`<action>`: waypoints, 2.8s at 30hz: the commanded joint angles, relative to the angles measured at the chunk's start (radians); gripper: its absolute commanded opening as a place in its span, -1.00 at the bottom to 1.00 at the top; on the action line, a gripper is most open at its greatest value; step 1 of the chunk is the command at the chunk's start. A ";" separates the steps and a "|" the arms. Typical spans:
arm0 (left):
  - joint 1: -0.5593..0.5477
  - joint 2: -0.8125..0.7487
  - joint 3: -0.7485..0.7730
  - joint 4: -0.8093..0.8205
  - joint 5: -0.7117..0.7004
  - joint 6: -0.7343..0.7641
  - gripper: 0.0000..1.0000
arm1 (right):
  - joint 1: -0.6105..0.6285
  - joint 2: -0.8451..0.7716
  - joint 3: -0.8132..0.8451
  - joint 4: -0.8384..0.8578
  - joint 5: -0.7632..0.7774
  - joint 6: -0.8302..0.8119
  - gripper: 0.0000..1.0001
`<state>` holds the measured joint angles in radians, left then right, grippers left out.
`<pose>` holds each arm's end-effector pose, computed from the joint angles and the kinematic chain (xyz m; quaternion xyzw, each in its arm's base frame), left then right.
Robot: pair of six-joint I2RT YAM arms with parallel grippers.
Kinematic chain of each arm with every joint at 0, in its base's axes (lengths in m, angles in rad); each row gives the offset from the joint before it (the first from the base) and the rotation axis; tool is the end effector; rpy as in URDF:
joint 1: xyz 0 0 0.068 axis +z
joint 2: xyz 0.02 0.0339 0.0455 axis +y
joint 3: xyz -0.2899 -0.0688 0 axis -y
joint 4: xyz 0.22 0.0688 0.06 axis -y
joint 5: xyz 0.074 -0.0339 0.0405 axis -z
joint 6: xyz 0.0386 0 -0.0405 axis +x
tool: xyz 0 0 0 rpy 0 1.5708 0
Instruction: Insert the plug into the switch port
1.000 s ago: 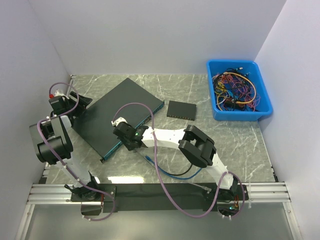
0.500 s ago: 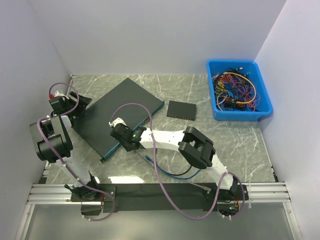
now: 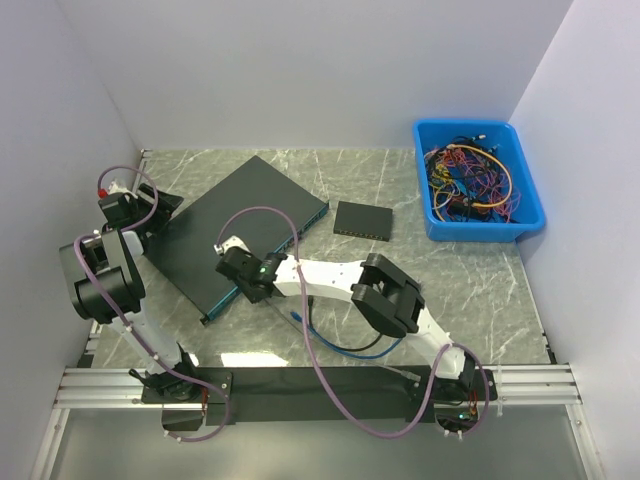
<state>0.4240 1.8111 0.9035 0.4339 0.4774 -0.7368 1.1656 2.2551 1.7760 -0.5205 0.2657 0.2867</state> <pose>0.3428 0.1353 0.2092 -0.3515 0.7609 -0.2782 0.4691 0.2010 0.4429 0.1964 -0.3708 0.8766 0.0904 0.2932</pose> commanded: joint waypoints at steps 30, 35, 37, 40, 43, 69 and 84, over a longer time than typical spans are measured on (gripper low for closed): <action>-0.050 0.159 0.064 -0.187 0.151 0.017 0.33 | 0.003 -0.074 -0.093 0.390 0.136 -0.216 -1.00; -0.051 0.177 0.061 -0.169 0.266 0.002 0.31 | -0.014 -0.072 -0.073 0.409 0.110 -0.210 -1.00; -0.056 0.180 0.063 -0.179 0.283 0.007 0.30 | -0.023 -0.069 -0.064 0.416 0.095 -0.207 -1.00; -0.068 0.180 0.078 -0.222 0.297 0.025 0.31 | -0.032 -0.063 -0.049 0.430 0.078 -0.204 -1.00; -0.085 0.174 0.069 -0.239 0.297 0.031 0.32 | -0.038 -0.049 -0.007 0.419 0.069 -0.205 -1.00; -0.140 0.174 -0.009 -0.196 0.316 0.033 0.25 | -0.102 0.129 0.260 0.376 -0.014 -0.127 -0.99; -0.142 0.041 -0.044 -0.158 0.234 0.050 0.30 | -0.086 -0.164 -0.122 0.437 -0.046 -0.121 0.17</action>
<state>0.2874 1.8641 0.9085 0.4225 0.7944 -0.7261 1.1252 2.2772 1.7561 -0.1940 0.0734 0.1753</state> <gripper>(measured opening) 0.643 0.570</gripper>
